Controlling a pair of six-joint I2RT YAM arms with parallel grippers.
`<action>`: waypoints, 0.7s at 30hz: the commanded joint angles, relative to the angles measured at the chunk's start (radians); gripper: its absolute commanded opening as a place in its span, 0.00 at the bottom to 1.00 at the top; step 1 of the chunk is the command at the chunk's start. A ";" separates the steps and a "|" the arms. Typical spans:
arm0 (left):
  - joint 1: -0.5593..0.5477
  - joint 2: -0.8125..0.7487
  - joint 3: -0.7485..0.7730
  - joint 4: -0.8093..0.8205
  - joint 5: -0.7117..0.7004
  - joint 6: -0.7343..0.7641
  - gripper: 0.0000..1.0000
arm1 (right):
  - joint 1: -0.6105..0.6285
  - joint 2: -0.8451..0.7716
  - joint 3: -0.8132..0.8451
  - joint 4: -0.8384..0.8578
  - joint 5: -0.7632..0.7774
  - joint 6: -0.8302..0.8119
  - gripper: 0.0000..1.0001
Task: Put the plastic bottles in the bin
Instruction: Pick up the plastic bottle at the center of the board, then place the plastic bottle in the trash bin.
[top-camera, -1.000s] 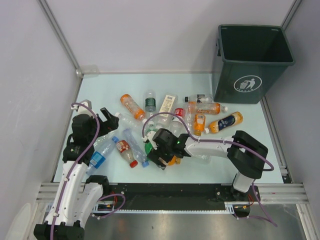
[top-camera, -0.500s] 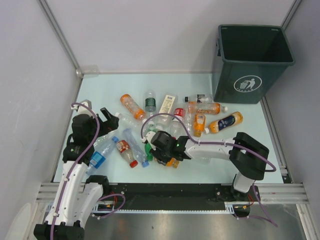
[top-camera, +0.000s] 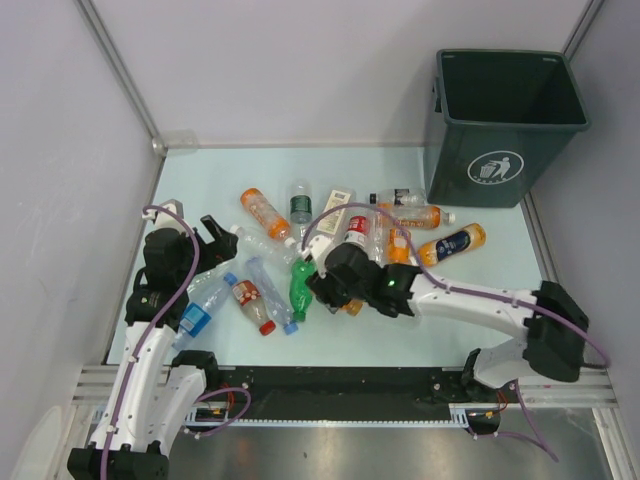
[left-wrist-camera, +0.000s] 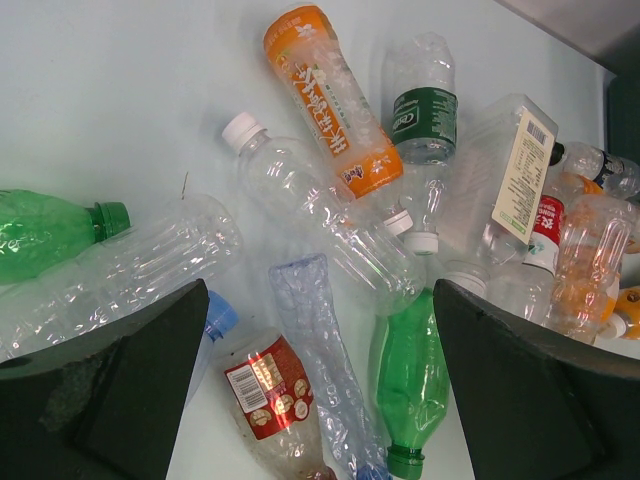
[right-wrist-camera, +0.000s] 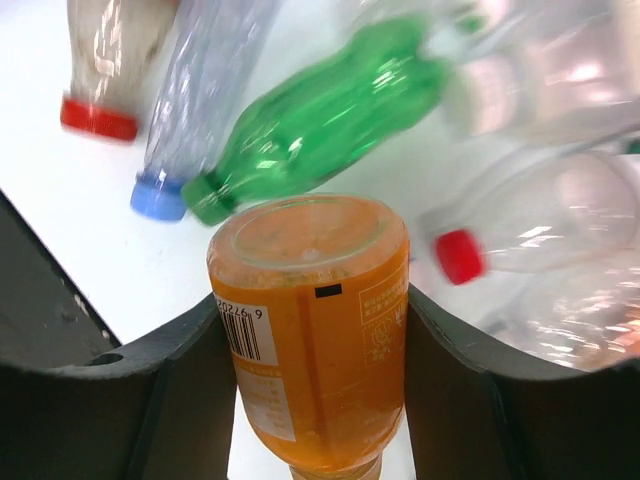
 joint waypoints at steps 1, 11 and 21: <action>0.009 -0.009 0.019 0.014 0.018 0.020 1.00 | -0.109 -0.183 0.006 0.095 0.044 -0.009 0.29; 0.009 -0.009 0.021 0.012 0.012 0.020 1.00 | -0.442 -0.475 0.078 0.297 0.060 -0.029 0.32; 0.009 -0.015 0.019 0.011 0.009 0.020 1.00 | -0.761 -0.490 0.169 0.486 0.133 0.107 0.32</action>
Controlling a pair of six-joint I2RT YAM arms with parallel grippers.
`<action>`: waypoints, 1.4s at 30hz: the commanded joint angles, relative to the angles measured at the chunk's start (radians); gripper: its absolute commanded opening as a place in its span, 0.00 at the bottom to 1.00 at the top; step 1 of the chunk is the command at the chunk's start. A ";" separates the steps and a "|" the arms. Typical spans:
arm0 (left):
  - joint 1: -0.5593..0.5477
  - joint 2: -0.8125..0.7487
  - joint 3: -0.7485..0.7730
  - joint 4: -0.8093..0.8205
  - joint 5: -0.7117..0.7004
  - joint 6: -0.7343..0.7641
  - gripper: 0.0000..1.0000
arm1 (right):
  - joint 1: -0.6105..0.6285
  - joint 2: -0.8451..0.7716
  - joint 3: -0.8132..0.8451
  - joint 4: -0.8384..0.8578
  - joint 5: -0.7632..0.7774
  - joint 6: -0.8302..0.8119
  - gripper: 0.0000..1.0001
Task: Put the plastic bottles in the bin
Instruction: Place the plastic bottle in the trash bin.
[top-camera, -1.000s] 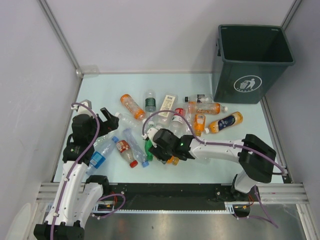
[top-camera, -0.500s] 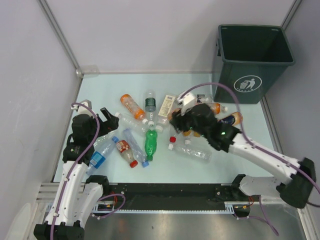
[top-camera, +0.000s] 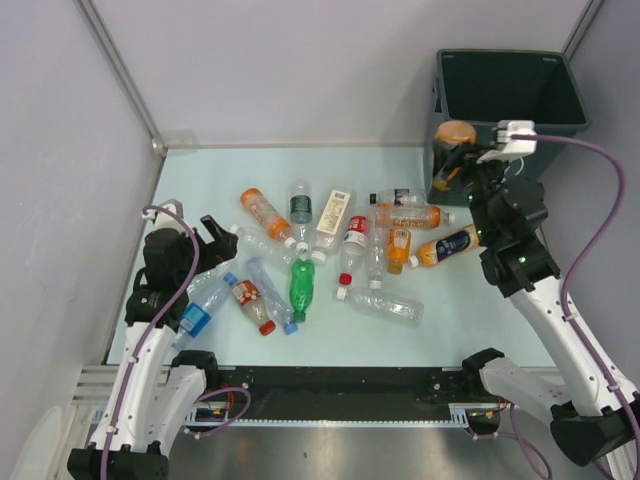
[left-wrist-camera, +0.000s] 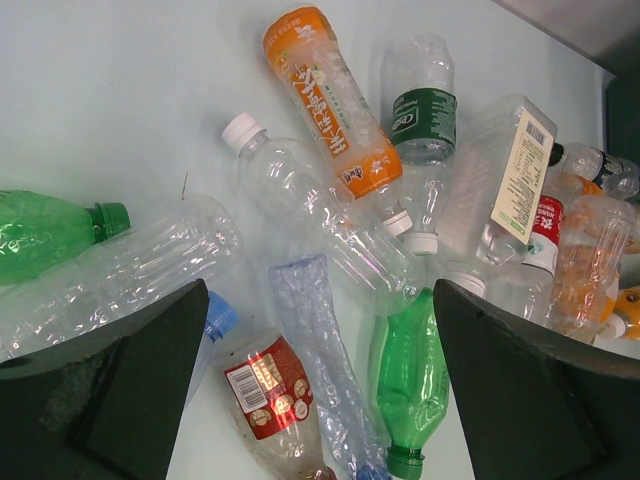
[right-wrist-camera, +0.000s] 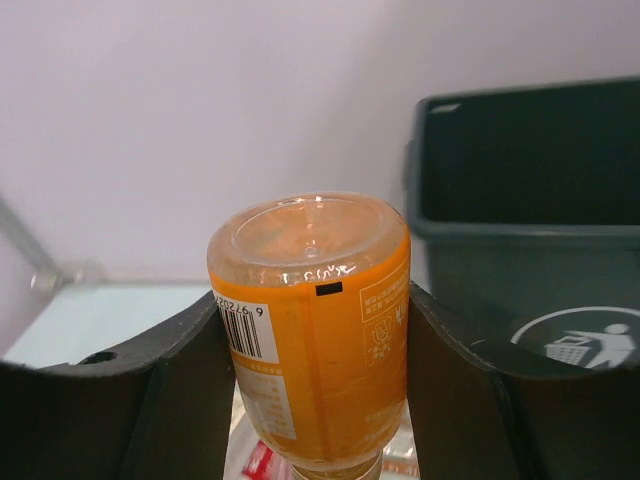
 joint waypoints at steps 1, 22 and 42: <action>0.009 -0.013 0.019 0.011 0.008 0.020 1.00 | -0.127 0.008 0.089 0.146 0.040 0.085 0.32; 0.009 -0.004 0.024 0.003 -0.007 0.023 1.00 | -0.328 0.559 0.537 0.267 0.126 0.189 0.31; 0.009 -0.007 0.025 -0.001 -0.033 0.024 1.00 | -0.380 0.756 0.707 0.109 0.143 0.172 1.00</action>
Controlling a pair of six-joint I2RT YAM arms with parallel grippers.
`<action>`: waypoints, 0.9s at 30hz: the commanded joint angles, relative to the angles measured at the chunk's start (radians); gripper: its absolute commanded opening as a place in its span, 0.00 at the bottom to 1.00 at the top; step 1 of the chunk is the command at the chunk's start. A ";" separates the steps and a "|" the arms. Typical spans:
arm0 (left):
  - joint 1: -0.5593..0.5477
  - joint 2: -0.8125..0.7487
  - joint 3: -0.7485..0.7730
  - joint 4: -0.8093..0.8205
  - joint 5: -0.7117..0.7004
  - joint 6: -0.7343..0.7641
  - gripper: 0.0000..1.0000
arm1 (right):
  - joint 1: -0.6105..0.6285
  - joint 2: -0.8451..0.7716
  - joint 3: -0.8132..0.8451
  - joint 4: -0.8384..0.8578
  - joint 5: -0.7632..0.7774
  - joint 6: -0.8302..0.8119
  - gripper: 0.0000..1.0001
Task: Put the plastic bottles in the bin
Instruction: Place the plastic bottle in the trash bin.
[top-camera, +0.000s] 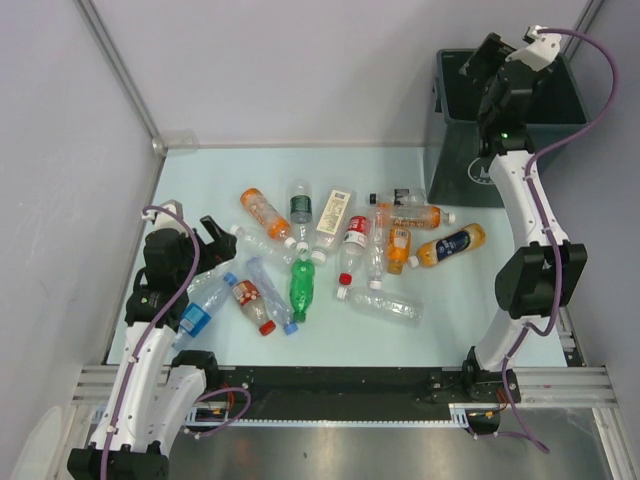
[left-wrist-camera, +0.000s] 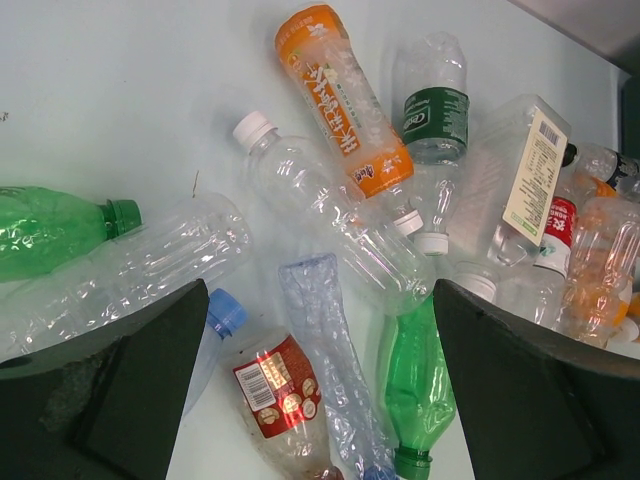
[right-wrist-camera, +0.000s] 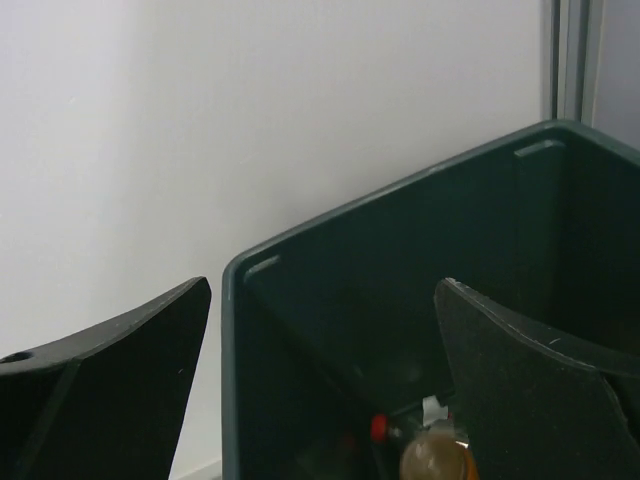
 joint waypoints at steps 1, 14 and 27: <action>0.009 -0.007 0.025 0.009 -0.015 0.016 1.00 | -0.008 -0.103 -0.048 0.001 -0.016 0.009 1.00; 0.009 -0.015 0.024 0.009 -0.006 0.016 1.00 | 0.032 -0.416 -0.288 -0.309 -0.303 0.133 0.99; 0.009 -0.016 0.024 0.007 -0.010 0.015 1.00 | 0.426 -0.621 -0.478 -0.576 -0.204 0.046 0.96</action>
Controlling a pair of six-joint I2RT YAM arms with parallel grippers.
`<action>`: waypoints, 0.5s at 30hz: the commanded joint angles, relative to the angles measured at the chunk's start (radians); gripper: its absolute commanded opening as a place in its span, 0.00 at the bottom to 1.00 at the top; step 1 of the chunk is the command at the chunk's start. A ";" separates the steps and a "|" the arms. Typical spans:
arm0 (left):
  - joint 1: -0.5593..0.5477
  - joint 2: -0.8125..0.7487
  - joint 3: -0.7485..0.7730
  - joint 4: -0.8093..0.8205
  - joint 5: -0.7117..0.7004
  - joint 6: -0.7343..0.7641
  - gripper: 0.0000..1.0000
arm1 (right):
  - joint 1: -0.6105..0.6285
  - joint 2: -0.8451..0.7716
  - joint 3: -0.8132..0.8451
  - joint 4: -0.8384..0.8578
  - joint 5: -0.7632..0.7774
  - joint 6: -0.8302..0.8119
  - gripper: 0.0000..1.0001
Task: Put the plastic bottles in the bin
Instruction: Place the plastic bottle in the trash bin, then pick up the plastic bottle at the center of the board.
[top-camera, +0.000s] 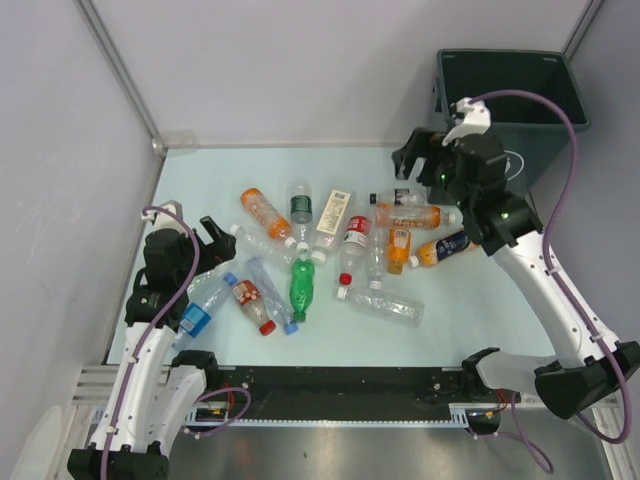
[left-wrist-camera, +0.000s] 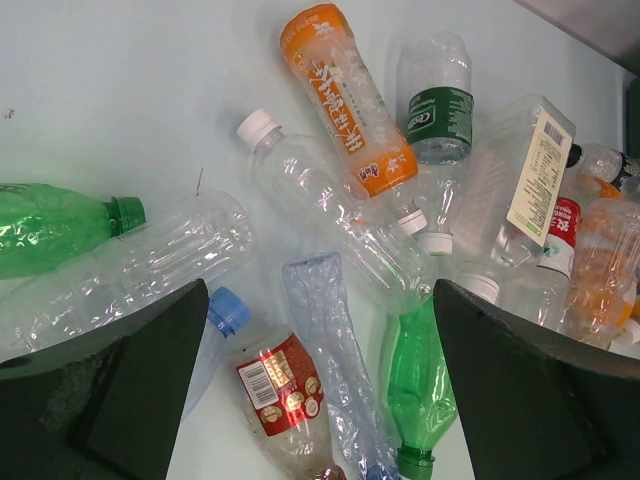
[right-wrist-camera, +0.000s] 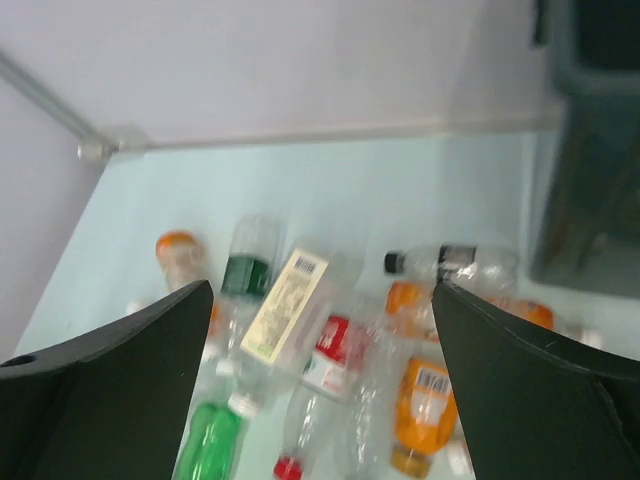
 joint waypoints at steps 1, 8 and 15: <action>0.009 -0.014 0.024 0.014 -0.003 0.015 1.00 | 0.119 -0.077 -0.068 -0.082 0.049 -0.027 0.96; 0.009 0.000 0.018 0.020 0.001 -0.010 1.00 | 0.326 -0.093 -0.203 -0.099 0.128 0.020 0.95; 0.009 0.073 0.001 -0.032 0.037 -0.110 0.99 | 0.481 -0.053 -0.318 -0.053 0.230 0.112 0.93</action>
